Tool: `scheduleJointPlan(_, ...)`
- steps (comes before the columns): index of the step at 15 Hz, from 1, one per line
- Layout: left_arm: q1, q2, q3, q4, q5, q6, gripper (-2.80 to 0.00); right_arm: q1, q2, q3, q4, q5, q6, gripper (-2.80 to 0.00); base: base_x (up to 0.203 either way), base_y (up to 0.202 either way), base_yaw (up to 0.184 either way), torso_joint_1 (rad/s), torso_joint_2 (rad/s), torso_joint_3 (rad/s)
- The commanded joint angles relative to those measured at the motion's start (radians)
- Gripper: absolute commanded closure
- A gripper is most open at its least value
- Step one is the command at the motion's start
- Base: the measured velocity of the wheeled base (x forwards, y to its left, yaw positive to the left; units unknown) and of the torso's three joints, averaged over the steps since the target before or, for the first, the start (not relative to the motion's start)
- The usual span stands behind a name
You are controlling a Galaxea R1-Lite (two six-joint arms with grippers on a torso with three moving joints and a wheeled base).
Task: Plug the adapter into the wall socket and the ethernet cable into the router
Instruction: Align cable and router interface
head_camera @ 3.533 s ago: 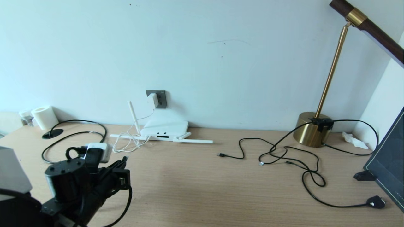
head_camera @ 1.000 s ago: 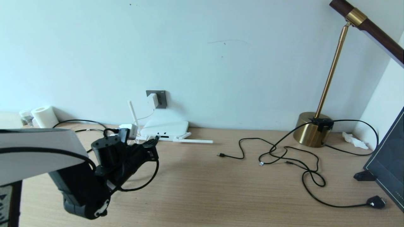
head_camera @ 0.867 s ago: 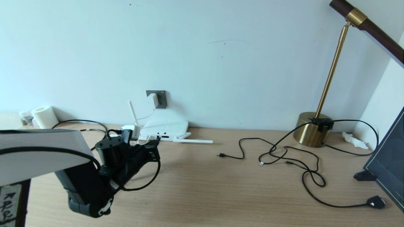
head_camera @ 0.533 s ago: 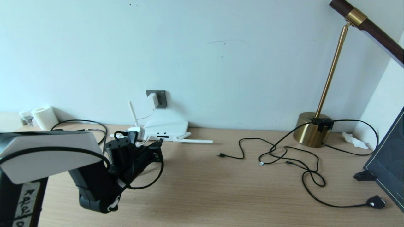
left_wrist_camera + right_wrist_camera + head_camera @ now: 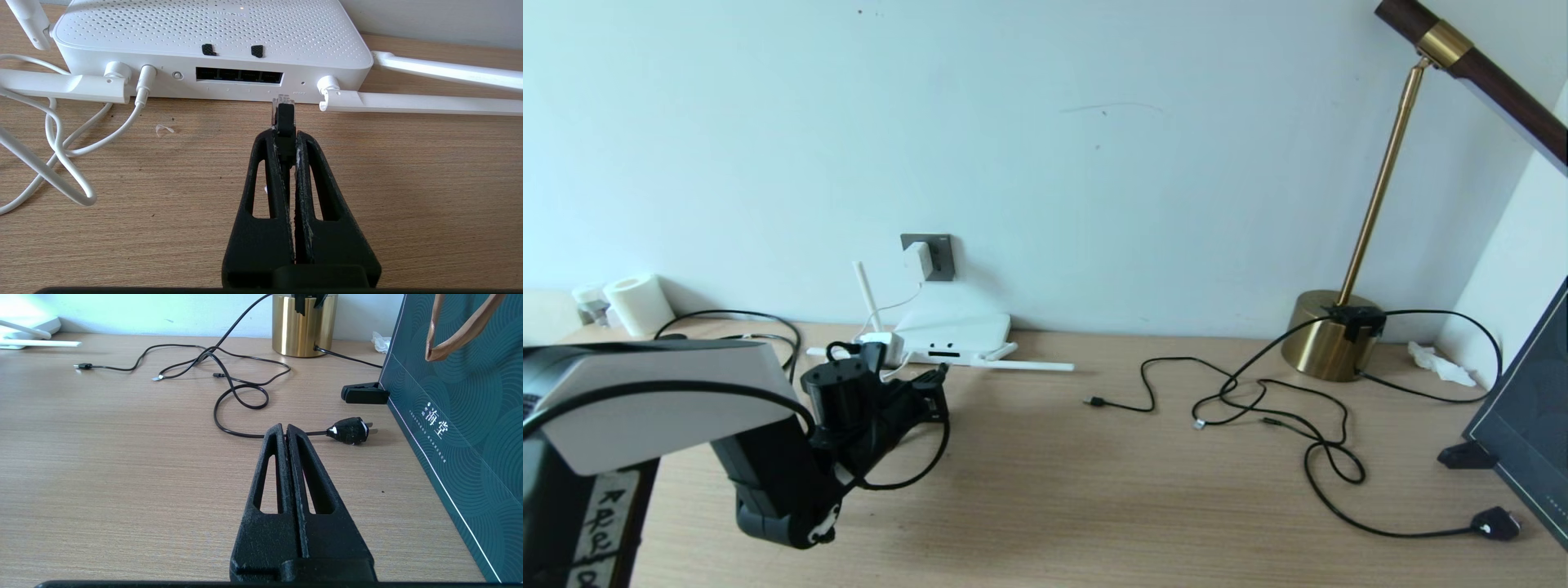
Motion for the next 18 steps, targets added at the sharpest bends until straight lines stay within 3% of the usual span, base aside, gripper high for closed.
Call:
scheduleJointPlan(1,0.002,0.001,0.001,-0.008,0.0,-0.001,0.0,0.0,0.0,0.012,0.0,0.0,0.0,0.0,0.0,0.0,0.0,0.0,0.0,0.0)
scheduleJointPlan(18,0.023,-0.039,-0.068,0.136,-0.017,0.011,0.0,0.0,0.0,0.011,0.0,0.0,0.0,0.0,0.0,0.0,0.0,0.0,0.0,0.0)
